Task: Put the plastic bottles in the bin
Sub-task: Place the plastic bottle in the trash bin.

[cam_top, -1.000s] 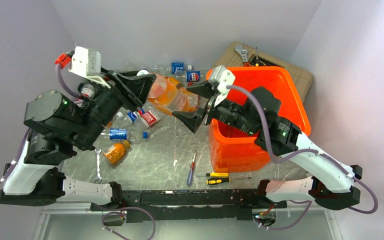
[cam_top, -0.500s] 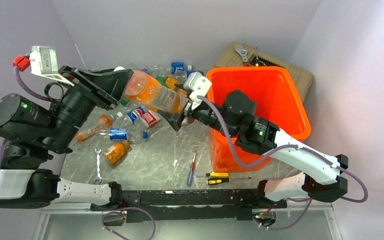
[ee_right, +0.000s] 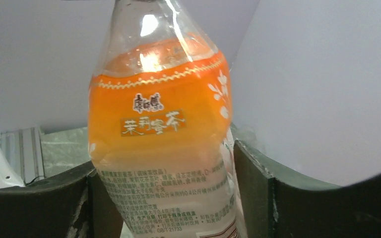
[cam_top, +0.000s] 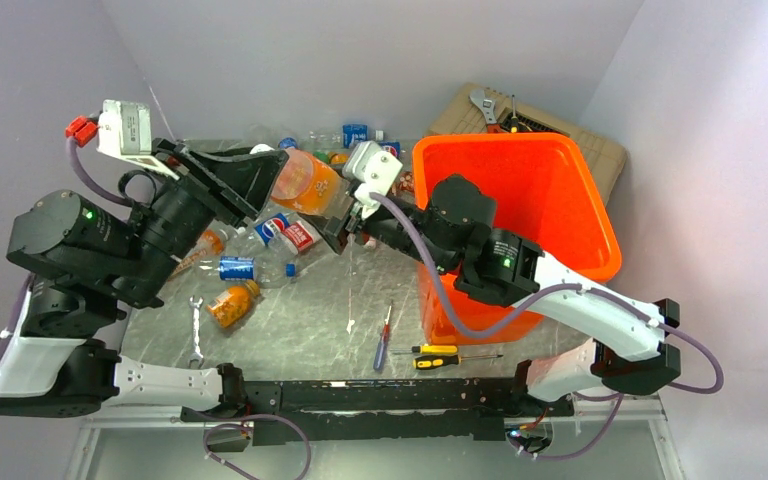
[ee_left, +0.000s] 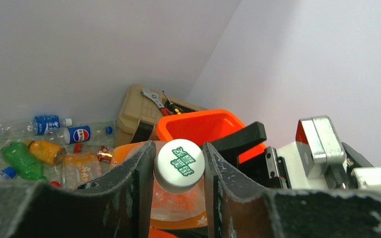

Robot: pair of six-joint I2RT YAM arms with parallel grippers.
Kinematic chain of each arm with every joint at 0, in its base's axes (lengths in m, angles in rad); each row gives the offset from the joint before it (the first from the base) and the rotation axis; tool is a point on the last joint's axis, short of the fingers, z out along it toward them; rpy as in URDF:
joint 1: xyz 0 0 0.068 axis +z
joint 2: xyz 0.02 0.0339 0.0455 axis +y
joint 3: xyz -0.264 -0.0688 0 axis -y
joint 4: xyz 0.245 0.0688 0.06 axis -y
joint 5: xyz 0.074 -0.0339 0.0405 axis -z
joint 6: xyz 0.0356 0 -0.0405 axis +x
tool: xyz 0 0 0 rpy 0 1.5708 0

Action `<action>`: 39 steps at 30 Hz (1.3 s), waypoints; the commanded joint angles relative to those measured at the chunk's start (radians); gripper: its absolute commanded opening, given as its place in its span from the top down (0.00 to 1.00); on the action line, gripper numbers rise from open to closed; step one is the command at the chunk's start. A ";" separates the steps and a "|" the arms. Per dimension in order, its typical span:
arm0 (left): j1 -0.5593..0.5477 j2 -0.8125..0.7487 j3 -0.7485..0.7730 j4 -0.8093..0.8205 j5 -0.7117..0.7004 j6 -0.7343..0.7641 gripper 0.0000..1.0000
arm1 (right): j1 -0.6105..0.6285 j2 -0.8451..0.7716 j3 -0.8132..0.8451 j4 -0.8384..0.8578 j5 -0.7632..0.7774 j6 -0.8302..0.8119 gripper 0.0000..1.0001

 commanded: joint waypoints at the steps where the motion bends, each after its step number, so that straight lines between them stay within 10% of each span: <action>1: -0.001 -0.022 -0.035 0.060 0.033 -0.018 1.00 | 0.006 -0.002 0.033 0.034 0.050 -0.014 0.34; 7: -0.001 -0.053 -0.101 0.109 0.029 -0.009 0.85 | 0.009 -0.031 0.014 0.052 0.070 -0.011 0.56; 12: -0.001 -0.083 -0.164 0.157 0.024 0.037 0.24 | 0.009 -0.068 0.018 0.083 0.148 -0.004 0.59; 16: -0.001 -0.179 -0.283 0.242 0.024 0.070 0.01 | 0.009 -0.092 0.068 0.125 0.296 -0.035 0.59; 27: -0.001 -0.327 -0.538 0.190 -0.252 0.212 0.01 | -0.057 -0.180 0.114 0.257 0.770 -0.186 0.59; 39: 0.004 -0.254 -0.979 0.413 -0.318 0.650 0.01 | -0.586 -0.358 -0.171 -0.249 0.549 0.427 0.58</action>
